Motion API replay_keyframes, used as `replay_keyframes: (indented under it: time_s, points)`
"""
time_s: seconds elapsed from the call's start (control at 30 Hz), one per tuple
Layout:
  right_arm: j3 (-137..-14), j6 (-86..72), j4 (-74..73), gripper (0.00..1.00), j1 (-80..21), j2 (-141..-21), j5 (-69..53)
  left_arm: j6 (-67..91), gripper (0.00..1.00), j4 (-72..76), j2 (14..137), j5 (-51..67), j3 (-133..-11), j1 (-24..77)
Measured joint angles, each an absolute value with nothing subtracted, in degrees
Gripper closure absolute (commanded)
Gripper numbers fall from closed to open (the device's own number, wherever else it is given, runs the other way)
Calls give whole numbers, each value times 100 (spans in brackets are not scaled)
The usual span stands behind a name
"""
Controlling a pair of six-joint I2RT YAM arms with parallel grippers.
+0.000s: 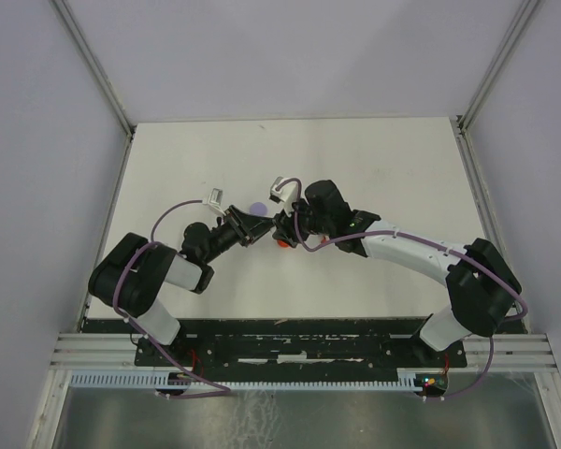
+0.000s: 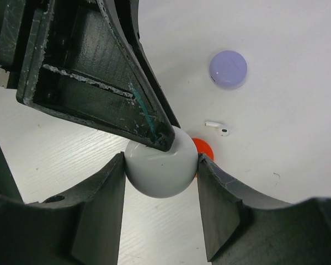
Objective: Insert the wireless bluetooth earbuds into the charging case
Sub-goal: Pick up the charging case at the center of the board.
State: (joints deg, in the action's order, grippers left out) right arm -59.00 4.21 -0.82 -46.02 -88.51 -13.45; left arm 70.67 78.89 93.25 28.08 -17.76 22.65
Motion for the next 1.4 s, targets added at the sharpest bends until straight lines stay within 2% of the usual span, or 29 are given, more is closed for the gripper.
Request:
replay_keyframes:
  time_s: [0.37, 0.6, 0.67, 0.77, 0.9, 0.97, 1.17, 1.4]
  points:
    - [-5900, 438, -84, 72, -4595, -8816, -1330, 7067, 66, 7850, 9295, 2746, -1774, 2265]
    - [-5900, 438, -86, 72, -4582, -8816, -1326, 7067, 60, 7850, 9295, 2738, -1774, 2265]
    - [-5900, 438, -91, 72, -4556, -8816, -1323, 7067, 63, 7852, 9295, 2738, -1774, 2265]
    - [-5900, 438, -91, 71, -4530, -8816, -1326, 7067, 72, 7854, 9295, 2735, -1774, 2265]
    - [-5900, 443, -93, 71, -4530, -8816, -1299, 7070, 73, 7861, 9295, 2735, -1774, 2263]
    - [-5900, 440, -91, 71, -4523, -8818, -1302, 7070, 71, 7867, 9295, 2735, -1772, 2265]
    - [-5900, 438, -80, 71, -4523, -8818, -1308, 7070, 57, 7900, 9297, 2742, -1774, 2265]
    - [-5902, 438, -84, 71, -4523, -8820, -1332, 7072, 57, 7985, 9303, 2757, -1772, 2265]
